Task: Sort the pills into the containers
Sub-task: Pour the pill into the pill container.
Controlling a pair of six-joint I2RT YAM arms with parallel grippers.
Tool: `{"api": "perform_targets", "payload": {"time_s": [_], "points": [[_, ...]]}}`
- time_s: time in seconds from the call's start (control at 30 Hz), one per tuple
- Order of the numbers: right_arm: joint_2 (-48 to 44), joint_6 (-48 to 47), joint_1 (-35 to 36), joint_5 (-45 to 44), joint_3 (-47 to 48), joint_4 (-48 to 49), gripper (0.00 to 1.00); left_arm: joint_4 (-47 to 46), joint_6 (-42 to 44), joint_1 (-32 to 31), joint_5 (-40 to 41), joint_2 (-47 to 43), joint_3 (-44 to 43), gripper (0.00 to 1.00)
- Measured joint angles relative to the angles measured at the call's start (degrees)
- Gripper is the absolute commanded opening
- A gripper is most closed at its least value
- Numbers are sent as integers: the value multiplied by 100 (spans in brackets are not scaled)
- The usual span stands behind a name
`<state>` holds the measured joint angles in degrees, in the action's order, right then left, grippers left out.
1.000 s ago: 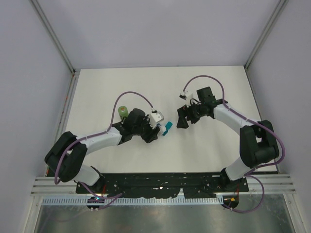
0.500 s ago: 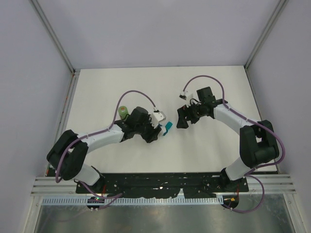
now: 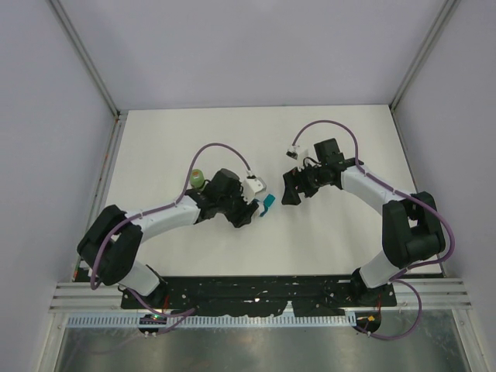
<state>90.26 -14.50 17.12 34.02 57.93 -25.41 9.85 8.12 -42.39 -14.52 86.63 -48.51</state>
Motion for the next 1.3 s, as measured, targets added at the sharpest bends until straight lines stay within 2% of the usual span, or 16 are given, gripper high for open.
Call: {"api": "perform_targets", "payload": {"time_s": [1.3], "points": [[0, 0, -7, 63, -2, -17, 90, 1152, 111, -72, 153, 448, -887, 0]]}}
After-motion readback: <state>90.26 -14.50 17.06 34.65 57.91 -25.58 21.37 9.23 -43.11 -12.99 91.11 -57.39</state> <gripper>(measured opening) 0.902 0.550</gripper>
